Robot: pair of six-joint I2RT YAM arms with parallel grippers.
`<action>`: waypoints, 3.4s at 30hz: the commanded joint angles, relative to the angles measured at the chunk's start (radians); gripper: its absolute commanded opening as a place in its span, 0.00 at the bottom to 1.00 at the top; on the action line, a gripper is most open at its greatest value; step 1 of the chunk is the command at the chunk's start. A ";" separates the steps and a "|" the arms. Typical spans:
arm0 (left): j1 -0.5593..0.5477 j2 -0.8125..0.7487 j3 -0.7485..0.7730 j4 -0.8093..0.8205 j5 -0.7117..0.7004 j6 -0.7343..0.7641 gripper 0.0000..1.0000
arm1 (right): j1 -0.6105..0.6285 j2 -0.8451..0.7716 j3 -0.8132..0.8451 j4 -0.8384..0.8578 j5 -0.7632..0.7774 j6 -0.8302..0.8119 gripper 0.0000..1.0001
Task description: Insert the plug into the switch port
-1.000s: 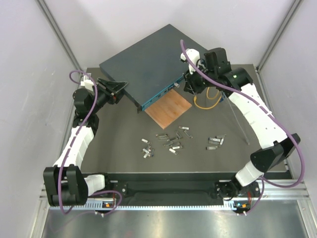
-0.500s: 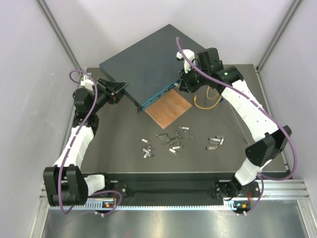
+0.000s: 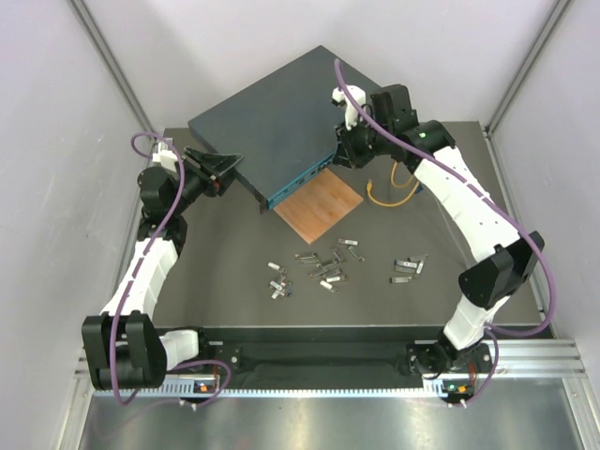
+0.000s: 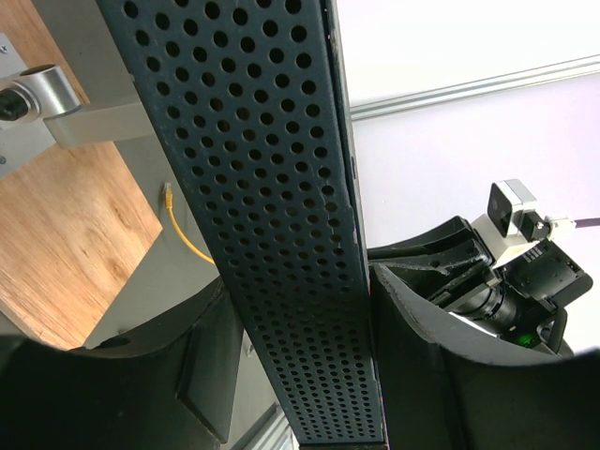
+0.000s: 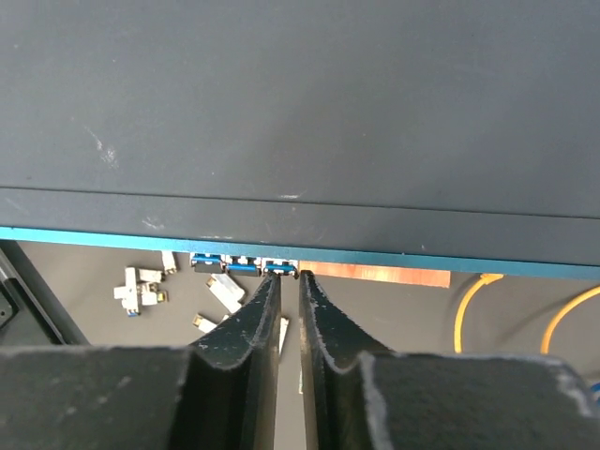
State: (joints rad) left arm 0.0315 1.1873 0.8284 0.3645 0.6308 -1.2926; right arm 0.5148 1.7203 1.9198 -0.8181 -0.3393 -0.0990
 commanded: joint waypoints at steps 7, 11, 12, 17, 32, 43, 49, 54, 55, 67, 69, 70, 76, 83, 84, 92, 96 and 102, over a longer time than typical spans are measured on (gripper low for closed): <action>-0.064 0.037 0.023 0.071 0.000 0.107 0.00 | 0.008 -0.044 -0.085 0.295 0.025 0.073 0.06; -0.064 0.038 0.018 0.074 0.000 0.105 0.00 | 0.008 -0.048 -0.129 0.381 0.039 0.090 0.05; -0.064 0.040 0.020 0.074 0.000 0.105 0.00 | 0.008 -0.054 -0.140 0.401 0.039 0.090 0.04; -0.064 0.040 0.021 0.074 0.001 0.111 0.00 | 0.010 -0.068 -0.186 0.477 0.043 0.081 0.02; 0.008 -0.021 0.011 0.088 -0.013 0.092 0.53 | -0.064 -0.284 -0.295 0.246 -0.040 -0.108 0.37; 0.088 -0.133 -0.034 0.044 -0.020 0.067 0.89 | -0.193 -0.445 -0.508 0.067 -0.067 -0.266 0.52; 0.114 -0.187 -0.044 0.042 -0.019 0.090 0.86 | -0.231 -0.493 -0.582 0.065 -0.058 -0.277 0.53; 0.120 -0.225 -0.017 0.044 0.020 0.182 0.82 | -0.229 -0.440 -0.631 0.017 0.040 -0.287 0.51; 0.120 -0.232 -0.006 0.044 0.041 0.241 0.82 | -0.231 -0.429 -0.651 -0.012 0.057 -0.333 0.52; 0.113 -0.308 0.109 -0.064 0.193 0.547 0.79 | -0.320 -0.396 -0.933 0.114 0.171 -0.557 0.52; 0.108 -0.307 0.117 -0.064 0.214 0.562 0.79 | -0.320 -0.383 -0.988 0.169 0.194 -0.586 0.52; 0.104 -0.307 0.120 -0.068 0.221 0.572 0.79 | -0.320 -0.370 -1.001 0.183 0.198 -0.599 0.52; 0.079 -0.299 0.144 -0.105 0.224 0.618 0.78 | -0.322 -0.303 -1.032 0.247 0.214 -0.640 0.50; 0.065 -0.287 0.152 -0.105 0.211 0.621 0.77 | -0.337 -0.292 -1.091 0.280 0.235 -0.772 0.44; 0.065 -0.282 0.152 -0.105 0.208 0.621 0.77 | -0.341 -0.292 -1.097 0.280 0.237 -0.803 0.44; 0.053 -0.265 0.161 -0.087 0.193 0.602 0.77 | -0.371 -0.274 -1.127 0.266 0.244 -0.854 0.48; 0.050 -0.258 0.169 -0.087 0.188 0.599 0.77 | -0.375 -0.277 -1.148 0.269 0.243 -0.883 0.49; 0.045 -0.247 0.178 -0.082 0.182 0.593 0.77 | -0.375 -0.254 -1.147 0.247 0.209 -0.901 0.50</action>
State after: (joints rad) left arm 0.0818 0.9375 0.9604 0.2382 0.8204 -0.7044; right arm 0.1528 1.4548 0.7727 -0.5709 -0.0975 -0.9676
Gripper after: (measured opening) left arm 0.770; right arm 0.493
